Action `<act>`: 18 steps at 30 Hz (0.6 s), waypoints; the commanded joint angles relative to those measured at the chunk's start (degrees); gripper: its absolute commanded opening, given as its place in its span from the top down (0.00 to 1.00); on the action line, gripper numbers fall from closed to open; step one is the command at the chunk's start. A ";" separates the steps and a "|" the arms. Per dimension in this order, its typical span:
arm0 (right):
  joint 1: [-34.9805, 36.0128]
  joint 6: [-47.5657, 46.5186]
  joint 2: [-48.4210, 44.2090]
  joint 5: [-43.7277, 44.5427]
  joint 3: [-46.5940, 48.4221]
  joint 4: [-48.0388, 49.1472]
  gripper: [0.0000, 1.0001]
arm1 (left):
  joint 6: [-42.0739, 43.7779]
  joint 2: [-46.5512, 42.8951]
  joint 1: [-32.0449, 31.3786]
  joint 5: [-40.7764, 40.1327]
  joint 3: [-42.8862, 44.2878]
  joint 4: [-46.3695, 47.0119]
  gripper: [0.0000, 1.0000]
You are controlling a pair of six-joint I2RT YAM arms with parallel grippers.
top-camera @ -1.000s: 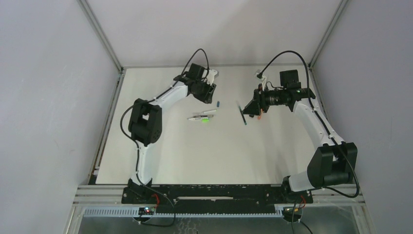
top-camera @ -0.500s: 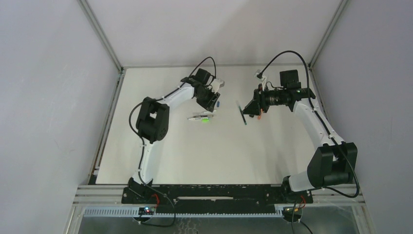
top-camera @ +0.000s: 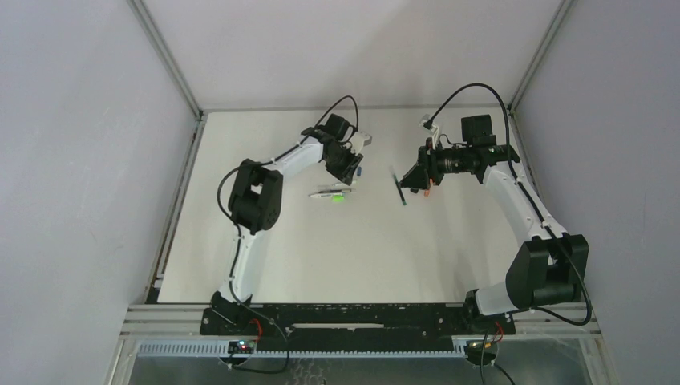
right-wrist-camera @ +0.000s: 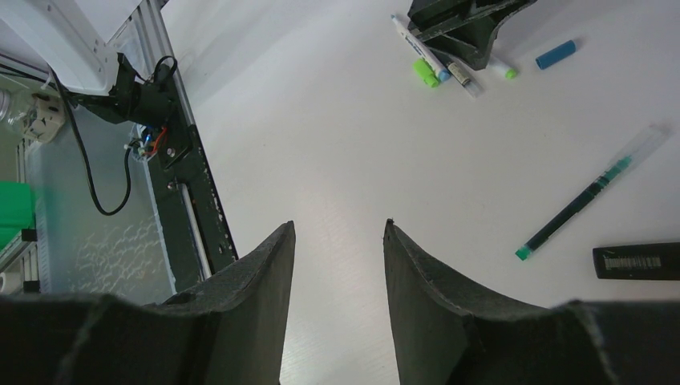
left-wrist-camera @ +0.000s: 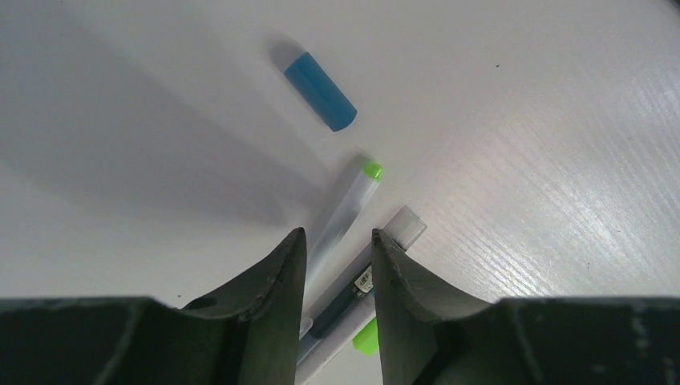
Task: Insert the pens into the pen caps
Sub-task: Pick up the pen from the center of the board.
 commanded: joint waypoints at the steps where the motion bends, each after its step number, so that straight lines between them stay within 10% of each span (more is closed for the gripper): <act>1: -0.63 -1.05 -0.81 -1.15 1.40 -0.04 0.48 | 1.30 0.59 -0.76 -0.44 2.86 -0.99 0.61; 18: -0.79 -1.07 -0.94 -1.42 1.40 -0.06 0.47 | 3.04 1.48 -2.04 -6.16 2.85 -0.81 0.75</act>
